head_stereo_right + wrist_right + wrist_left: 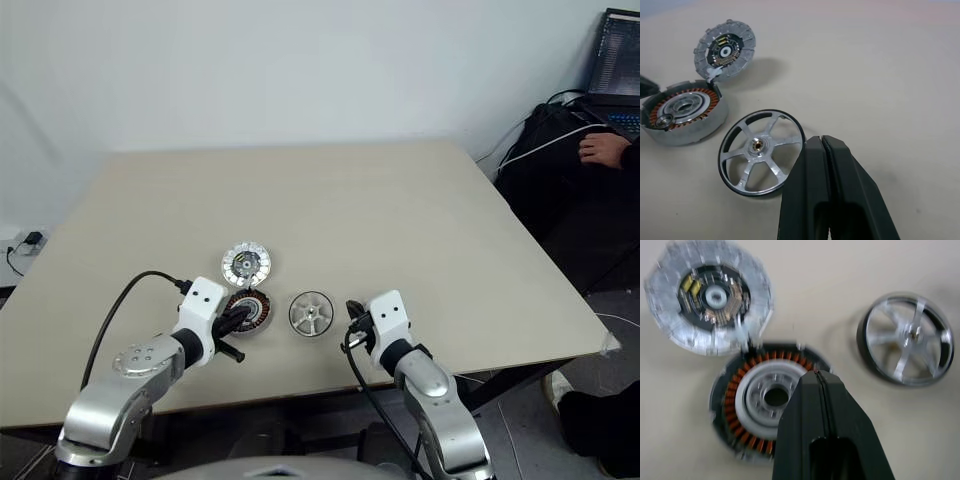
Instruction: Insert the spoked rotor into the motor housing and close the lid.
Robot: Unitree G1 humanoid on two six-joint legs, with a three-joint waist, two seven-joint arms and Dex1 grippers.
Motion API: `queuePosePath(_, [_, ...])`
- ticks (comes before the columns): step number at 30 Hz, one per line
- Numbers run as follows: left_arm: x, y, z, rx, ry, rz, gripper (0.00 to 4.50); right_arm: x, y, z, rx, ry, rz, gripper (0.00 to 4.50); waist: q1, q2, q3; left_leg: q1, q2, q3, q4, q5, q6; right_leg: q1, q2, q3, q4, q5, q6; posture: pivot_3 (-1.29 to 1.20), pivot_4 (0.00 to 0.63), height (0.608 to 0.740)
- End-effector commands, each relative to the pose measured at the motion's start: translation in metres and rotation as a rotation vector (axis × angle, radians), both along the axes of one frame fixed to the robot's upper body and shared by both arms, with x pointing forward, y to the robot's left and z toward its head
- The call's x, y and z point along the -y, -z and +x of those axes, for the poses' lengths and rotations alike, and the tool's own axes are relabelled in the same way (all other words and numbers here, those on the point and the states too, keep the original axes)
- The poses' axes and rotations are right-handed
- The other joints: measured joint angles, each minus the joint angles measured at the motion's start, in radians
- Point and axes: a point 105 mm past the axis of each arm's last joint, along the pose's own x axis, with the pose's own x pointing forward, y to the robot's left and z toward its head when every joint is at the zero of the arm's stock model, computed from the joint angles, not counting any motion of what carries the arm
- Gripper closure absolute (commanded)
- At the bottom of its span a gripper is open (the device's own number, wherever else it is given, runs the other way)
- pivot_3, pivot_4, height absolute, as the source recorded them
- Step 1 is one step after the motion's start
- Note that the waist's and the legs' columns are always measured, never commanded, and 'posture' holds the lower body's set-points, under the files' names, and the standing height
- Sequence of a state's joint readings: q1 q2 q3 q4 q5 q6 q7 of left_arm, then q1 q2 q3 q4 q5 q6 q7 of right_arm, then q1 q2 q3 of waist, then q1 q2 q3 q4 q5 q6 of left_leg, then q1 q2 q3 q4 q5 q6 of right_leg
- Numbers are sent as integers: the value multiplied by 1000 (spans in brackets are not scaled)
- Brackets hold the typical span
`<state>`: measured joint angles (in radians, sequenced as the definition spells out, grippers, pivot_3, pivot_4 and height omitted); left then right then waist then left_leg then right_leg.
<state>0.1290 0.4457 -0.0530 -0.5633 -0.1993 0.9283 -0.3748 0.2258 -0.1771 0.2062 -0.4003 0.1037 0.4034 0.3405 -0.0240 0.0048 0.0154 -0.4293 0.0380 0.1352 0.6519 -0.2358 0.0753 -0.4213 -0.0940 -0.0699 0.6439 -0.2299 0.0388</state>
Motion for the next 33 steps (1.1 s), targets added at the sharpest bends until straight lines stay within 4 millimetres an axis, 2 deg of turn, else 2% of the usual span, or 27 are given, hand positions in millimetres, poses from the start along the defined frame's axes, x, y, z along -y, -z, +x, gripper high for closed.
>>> queuePosePath(1, [-1, -15, 2, 27, 24, -5, 4494, 0, -15, 3, 59, 7, 20, 4435, 0, 0, 0, 0, 0, 0, 0, 0, 0, 0, 0, 0, 0, 0, 0, 0, 0, 740])
queuePosePath(7, [-11, -11, 0, -2, 1, 0, 4494, -1, -13, 3, 54, 11, 24, 4435, 1, 0, 0, 0, 0, 0, -1, 1, -1, 0, -1, 0, 0, 0, 0, 0, 0, 740])
queuePosePath(14, [-6, -1, 4, -34, 5, -28, 4494, -3, -12, 4, 54, 11, 32, 4435, 1, 0, 0, 0, 0, 0, -2, 2, -4, -1, 0, 0, 0, 1, -2, 0, 0, 740])
queuePosePath(21, [-13, 6, 14, -36, -27, 27, 4494, -4, -13, 3, 61, 28, 38, 4435, 2, -1, 0, 0, 0, 0, -2, 2, -4, -1, 0, 0, 0, 1, -2, 0, 0, 740])
queuePosePath(33, [-14, -7, 36, 85, -83, 28, 4494, -5, -13, 3, 63, 35, 45, 4435, 3, -2, -1, 0, 0, 0, -2, 3, -5, -1, 0, 0, 0, 2, -3, 0, 0, 740])
